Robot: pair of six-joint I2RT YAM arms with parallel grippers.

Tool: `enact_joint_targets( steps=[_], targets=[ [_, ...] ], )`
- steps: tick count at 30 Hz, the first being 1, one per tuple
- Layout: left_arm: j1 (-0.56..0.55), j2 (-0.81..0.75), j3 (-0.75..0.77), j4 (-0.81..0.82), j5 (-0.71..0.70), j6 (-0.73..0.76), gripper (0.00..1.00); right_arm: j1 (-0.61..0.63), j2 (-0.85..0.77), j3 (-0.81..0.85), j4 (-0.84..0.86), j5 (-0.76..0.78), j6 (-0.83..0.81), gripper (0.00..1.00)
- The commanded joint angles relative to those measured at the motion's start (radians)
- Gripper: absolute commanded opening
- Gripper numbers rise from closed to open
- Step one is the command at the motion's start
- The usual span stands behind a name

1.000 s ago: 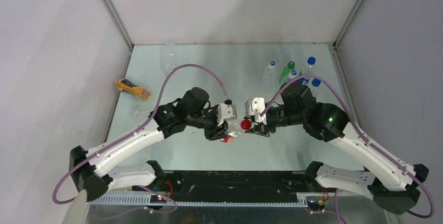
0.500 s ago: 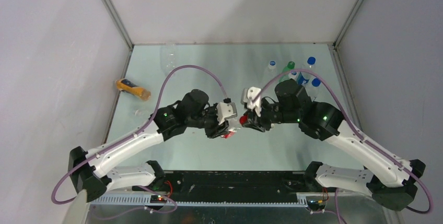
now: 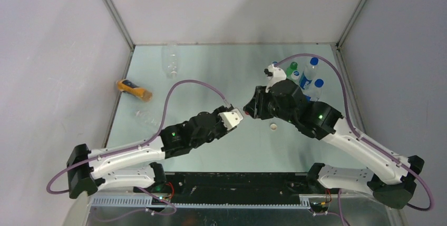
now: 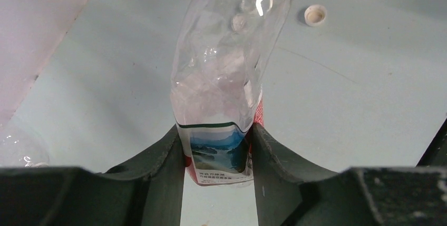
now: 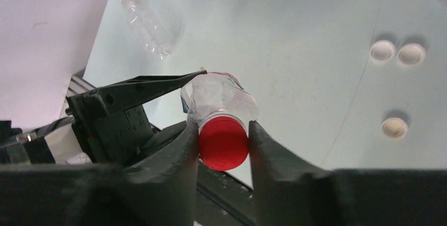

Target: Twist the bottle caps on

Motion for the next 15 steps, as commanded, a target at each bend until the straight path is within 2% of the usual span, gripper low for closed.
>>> enact_joint_targets(
  steps=[1, 2, 4, 8, 12, 15],
  targets=[
    [0.04, -0.019, 0.046, 0.059, -0.018, -0.054, 0.0, 0.003, -0.079, 0.016, 0.114, 0.09, -0.147, 0.46],
    [0.072, -0.023, 0.048, 0.025, 0.045, -0.07, 0.0, 0.001, -0.093, 0.006, 0.129, 0.07, -0.202, 0.52],
    [0.123, -0.028, 0.059, -0.032, 0.166, -0.082, 0.0, -0.003, -0.141, -0.013, 0.172, -0.031, -0.397, 0.58],
    [0.202, -0.017, 0.104, -0.151, 0.421, -0.059, 0.0, -0.014, -0.213, -0.032, 0.155, -0.265, -0.792, 0.6],
    [0.229, 0.012, 0.162, -0.258, 0.597, 0.004, 0.01, -0.023, -0.233, -0.032, 0.075, -0.459, -1.01, 0.61],
    [0.23, 0.033, 0.193, -0.312, 0.662, 0.043, 0.02, -0.02, -0.221, -0.032, 0.028, -0.532, -1.088, 0.6]
  ],
)
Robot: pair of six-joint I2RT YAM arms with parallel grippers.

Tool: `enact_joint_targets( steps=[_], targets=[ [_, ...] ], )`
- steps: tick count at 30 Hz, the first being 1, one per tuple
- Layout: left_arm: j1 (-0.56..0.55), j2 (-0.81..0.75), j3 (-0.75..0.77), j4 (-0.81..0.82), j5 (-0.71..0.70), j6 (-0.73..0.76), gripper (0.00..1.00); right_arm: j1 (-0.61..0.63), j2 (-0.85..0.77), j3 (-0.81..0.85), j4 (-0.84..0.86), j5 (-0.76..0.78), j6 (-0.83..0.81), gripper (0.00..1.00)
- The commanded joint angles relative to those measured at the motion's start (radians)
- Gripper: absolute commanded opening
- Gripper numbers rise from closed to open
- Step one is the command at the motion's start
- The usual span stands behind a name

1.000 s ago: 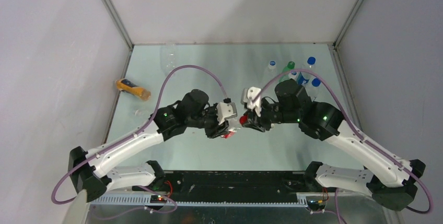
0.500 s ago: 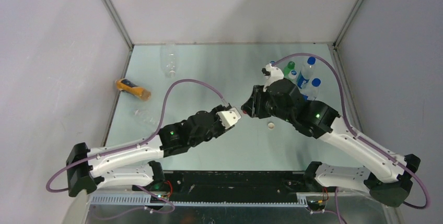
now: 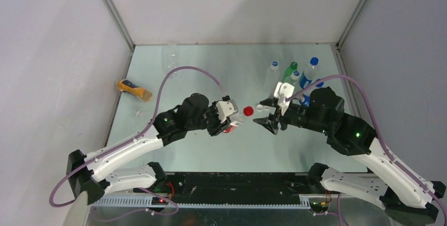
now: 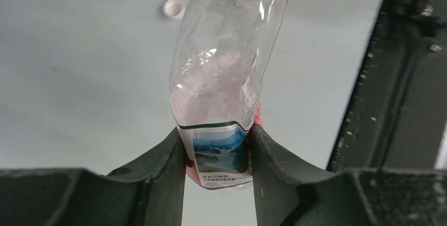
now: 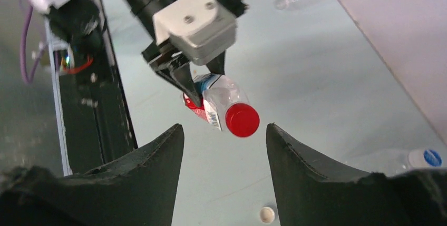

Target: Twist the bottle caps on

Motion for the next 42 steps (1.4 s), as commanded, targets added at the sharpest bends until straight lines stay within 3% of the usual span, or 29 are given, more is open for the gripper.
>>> enact_joint_targets(
  steps=[1, 20, 24, 35, 42],
  targets=[
    [0.006, 0.02, 0.083, -0.1, 0.229, 0.068, 0.02, -0.001, 0.031, -0.004, -0.086, -0.215, -0.291, 0.6],
    [0.005, 0.022, 0.129, -0.145, 0.329, 0.111, 0.02, 0.033, 0.107, -0.005, -0.182, -0.206, -0.358, 0.46],
    [0.004, 0.013, 0.12, -0.126, 0.336, 0.1, 0.02, 0.035, 0.112, -0.004, -0.171, -0.211, -0.326, 0.36],
    [0.004, -0.01, 0.077, -0.105, 0.313, 0.081, 0.02, 0.052, 0.098, -0.006, -0.164, -0.112, -0.286, 0.49],
    [0.0, -0.012, 0.071, -0.105, 0.305, 0.078, 0.02, 0.05, 0.087, -0.019, -0.127, -0.144, -0.252, 0.43]
  ],
)
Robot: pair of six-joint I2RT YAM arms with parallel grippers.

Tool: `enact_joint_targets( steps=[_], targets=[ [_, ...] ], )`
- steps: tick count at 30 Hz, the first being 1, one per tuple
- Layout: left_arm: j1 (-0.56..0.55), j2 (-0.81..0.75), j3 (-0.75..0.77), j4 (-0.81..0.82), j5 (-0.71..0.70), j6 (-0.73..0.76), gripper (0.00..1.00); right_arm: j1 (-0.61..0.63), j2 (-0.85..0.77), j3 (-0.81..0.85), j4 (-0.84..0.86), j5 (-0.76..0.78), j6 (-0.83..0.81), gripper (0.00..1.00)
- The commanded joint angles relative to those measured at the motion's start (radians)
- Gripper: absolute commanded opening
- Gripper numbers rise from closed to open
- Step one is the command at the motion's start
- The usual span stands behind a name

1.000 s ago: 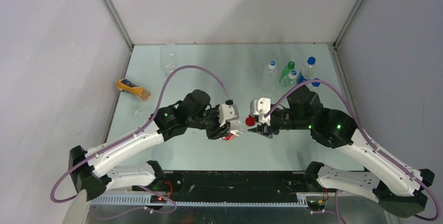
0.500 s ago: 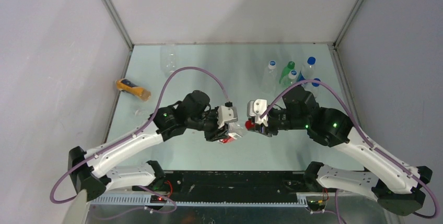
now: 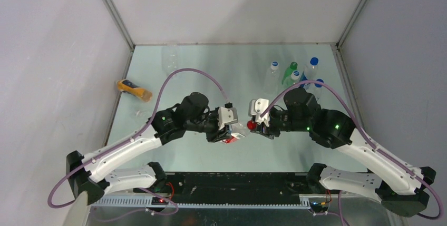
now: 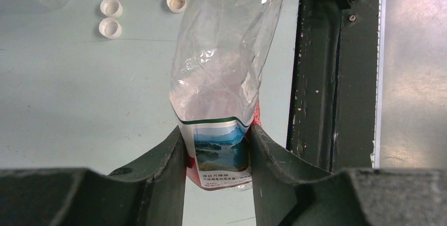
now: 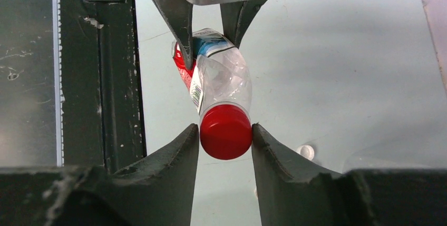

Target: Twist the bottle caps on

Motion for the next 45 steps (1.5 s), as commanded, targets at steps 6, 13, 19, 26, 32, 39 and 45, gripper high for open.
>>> enact_joint_targets(
  steps=[6, 13, 19, 26, 32, 39, 45],
  targets=[
    [-0.007, -0.035, -0.001, 0.068, -0.044, -0.027, 0.02, 0.007, -0.027, -0.004, 0.087, -0.037, 0.115, 0.14],
    [-0.063, -0.08, -0.064, 0.236, -0.284, -0.105, 0.03, 0.028, -0.006, 0.001, 0.131, 0.229, 0.501, 0.0],
    [-0.101, -0.105, -0.198, 0.46, -0.456, -0.225, 0.01, 0.038, -0.012, -0.017, 0.106, 0.373, 0.863, 0.02],
    [-0.102, -0.098, -0.278, 0.618, -0.467, -0.307, 0.0, 0.042, -0.082, -0.066, 0.207, 0.439, 0.814, 0.21],
    [-0.102, -0.146, -0.315, 0.615, -0.486, -0.347, 0.33, 0.039, -0.111, -0.106, 0.177, 0.467, 0.75, 0.0],
    [-0.1, -0.265, -0.3, 0.534, -0.634, -0.376, 0.94, -0.01, -0.101, 0.002, -0.132, 0.526, 0.683, 0.0],
    [-0.071, -0.287, -0.342, 0.71, -0.887, -0.533, 1.0, -0.079, -0.055, 0.066, -0.313, 0.637, 0.603, 0.0]
  ],
)
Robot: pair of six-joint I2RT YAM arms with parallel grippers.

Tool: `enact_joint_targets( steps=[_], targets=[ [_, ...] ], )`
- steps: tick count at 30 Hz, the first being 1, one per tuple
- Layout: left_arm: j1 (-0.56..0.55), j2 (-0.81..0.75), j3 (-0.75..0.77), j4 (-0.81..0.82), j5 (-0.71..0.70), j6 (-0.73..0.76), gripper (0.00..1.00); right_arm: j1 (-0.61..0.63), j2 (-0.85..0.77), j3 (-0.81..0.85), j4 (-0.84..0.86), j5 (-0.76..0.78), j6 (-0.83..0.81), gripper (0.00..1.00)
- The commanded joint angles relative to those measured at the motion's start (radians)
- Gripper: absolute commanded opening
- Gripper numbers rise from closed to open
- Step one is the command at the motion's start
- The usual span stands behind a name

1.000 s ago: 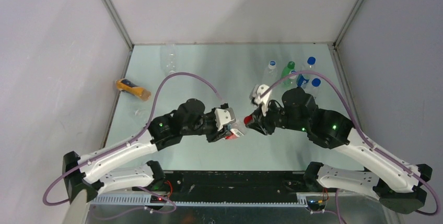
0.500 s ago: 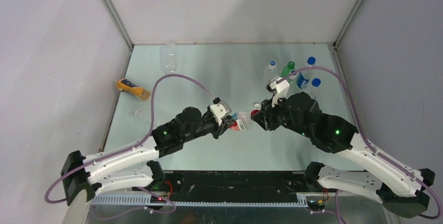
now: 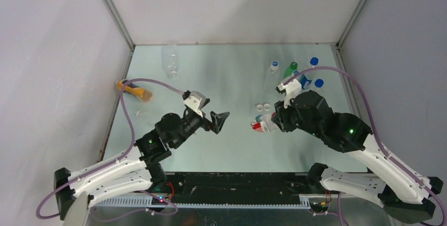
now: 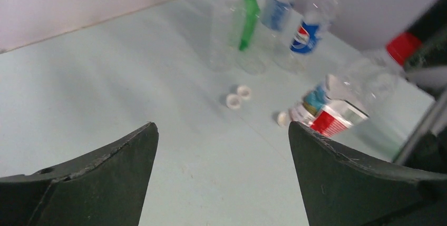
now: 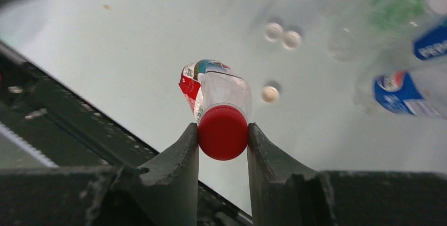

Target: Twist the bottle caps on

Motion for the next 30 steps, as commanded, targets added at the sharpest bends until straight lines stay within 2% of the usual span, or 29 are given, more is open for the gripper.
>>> enact_joint_targets(
  steps=[1, 8, 13, 20, 30],
  targets=[
    [0.02, 0.022, -0.003, 0.123, -0.227, -0.118, 1.0, -0.063, 0.037, 0.065, -0.175, 0.135, -0.096, 0.0],
    [0.038, 0.071, 0.04, 0.129, -0.288, -0.122, 1.0, -0.257, 0.107, 0.036, -0.192, 0.215, -0.217, 0.0],
    [0.085, 0.078, 0.068, 0.13, -0.279, -0.117, 1.0, -0.357, 0.148, -0.034, -0.093, 0.163, -0.268, 0.0],
    [0.115, 0.074, 0.05, 0.129, -0.283, -0.113, 1.0, -0.417, 0.199, -0.092, -0.016, 0.127, -0.307, 0.04],
    [0.159, 0.07, 0.048, 0.118, -0.27, -0.09, 1.0, -0.492, 0.264, -0.136, 0.047, 0.05, -0.32, 0.16]
  ],
)
